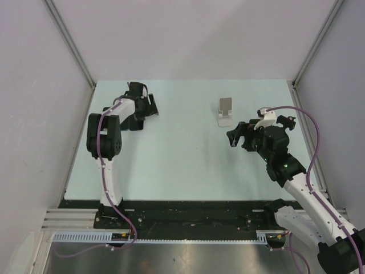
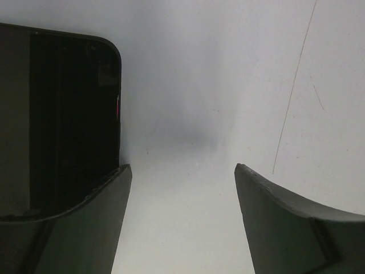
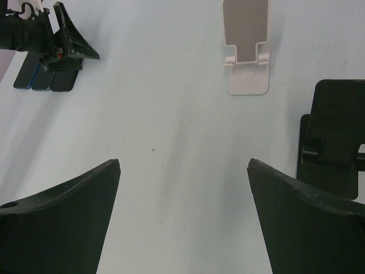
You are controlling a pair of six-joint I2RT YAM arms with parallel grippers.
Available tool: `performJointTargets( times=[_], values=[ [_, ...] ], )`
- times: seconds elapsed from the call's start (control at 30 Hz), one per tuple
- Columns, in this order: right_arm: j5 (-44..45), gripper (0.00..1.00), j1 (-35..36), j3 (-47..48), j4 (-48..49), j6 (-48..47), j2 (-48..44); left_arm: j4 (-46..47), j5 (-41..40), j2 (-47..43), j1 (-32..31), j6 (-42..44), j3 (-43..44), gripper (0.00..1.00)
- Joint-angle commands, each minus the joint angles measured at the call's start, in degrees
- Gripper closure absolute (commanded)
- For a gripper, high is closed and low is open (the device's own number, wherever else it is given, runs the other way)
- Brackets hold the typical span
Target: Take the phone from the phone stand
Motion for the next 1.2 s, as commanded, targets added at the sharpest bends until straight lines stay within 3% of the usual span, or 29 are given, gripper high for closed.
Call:
performJointTargets(
  times=[0.0,0.2,0.47,0.73,0.97,1.17],
  values=[
    [1.2,0.0,-0.2,0.0,0.8,0.2,-0.9,-1.3,-1.1,-2.1,1.1,-1.6,1.8,0.21],
    [1.6,0.0,-0.6,0.1,2.8,-1.6,-0.6,-1.1,1.2,-5.4,0.7,-2.6,1.7,0.19],
    [0.5,0.0,-5.6,6.2,2.0,-1.9,7.5,-1.1,0.7,-19.0,-3.7,0.1,-4.5,0.12],
    [-4.4,0.0,-8.4,14.6,3.1,-2.5,22.6,1.3,-3.2,-38.2,-12.5,6.0,-22.0,0.0],
    [-4.5,0.0,-8.6,25.3,4.9,-3.8,37.0,9.2,-8.9,-58.9,-13.4,8.5,-43.5,0.0],
    [-1.8,0.0,-8.7,38.0,2.7,-6.1,51.7,16.4,-12.2,-69.2,-13.4,11.0,-52.7,0.0]
  ],
)
